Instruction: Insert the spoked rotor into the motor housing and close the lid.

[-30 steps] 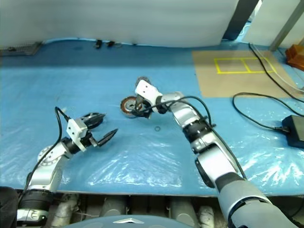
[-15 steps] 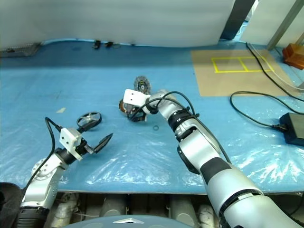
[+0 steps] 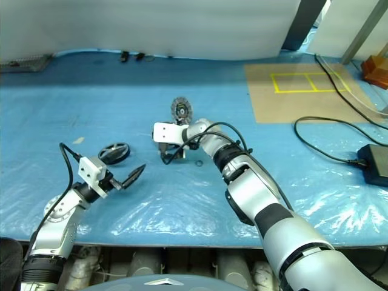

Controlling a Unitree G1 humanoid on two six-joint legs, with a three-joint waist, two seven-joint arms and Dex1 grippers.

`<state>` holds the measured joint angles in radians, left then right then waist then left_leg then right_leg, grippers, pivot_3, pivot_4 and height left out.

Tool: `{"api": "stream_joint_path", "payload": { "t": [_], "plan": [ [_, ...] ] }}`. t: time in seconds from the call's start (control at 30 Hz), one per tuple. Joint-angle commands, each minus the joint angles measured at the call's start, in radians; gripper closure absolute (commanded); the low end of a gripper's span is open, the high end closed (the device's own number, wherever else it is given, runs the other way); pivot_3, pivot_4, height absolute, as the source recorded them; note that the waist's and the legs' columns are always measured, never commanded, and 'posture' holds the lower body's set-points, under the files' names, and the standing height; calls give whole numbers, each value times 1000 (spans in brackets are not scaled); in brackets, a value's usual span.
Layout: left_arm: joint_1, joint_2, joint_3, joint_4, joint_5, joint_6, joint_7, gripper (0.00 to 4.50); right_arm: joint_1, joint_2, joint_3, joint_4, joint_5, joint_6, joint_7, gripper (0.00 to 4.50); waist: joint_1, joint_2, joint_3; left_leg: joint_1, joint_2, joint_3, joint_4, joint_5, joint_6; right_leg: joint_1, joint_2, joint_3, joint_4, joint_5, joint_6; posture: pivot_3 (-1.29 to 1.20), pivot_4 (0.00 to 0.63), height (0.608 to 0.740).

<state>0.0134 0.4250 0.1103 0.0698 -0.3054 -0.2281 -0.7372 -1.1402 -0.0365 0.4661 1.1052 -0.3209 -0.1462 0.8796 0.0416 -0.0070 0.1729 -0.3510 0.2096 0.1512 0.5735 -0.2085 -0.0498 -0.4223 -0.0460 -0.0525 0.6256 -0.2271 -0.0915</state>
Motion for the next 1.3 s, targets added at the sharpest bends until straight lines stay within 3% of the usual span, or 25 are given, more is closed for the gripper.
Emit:
{"api": "stream_joint_path", "payload": {
  "t": [0.03, 0.3, 1.3],
  "plan": [
    [1, -1, 3, -13, 2, -15, -1, 0, 4, 10, -8, 11, 1, 80, 43, 4, 0, 0, 0, 0, 0, 0, 0, 0, 0, 0, 0, 0, 0, 0, 0, 0, 150, 740],
    [-2, -4, -2, -18, 4, -9, 0, 0, -31, 29, -71, 18, 10, 97, -71, 4, 3, 0, 0, 1, 0, 0, 1, 0, 0, 2, 0, 0, 1, 0, 0, 0, 150, 740],
    [-54, -12, -22, 90, 22, -42, -44, 0, 37, -1, -80, -111, 26, 130, 1, 4, 1, 0, 0, 0, 0, 0, 0, 0, 0, 0, 0, 0, 0, 0, 0, 0, 150, 740]
  ]
}}
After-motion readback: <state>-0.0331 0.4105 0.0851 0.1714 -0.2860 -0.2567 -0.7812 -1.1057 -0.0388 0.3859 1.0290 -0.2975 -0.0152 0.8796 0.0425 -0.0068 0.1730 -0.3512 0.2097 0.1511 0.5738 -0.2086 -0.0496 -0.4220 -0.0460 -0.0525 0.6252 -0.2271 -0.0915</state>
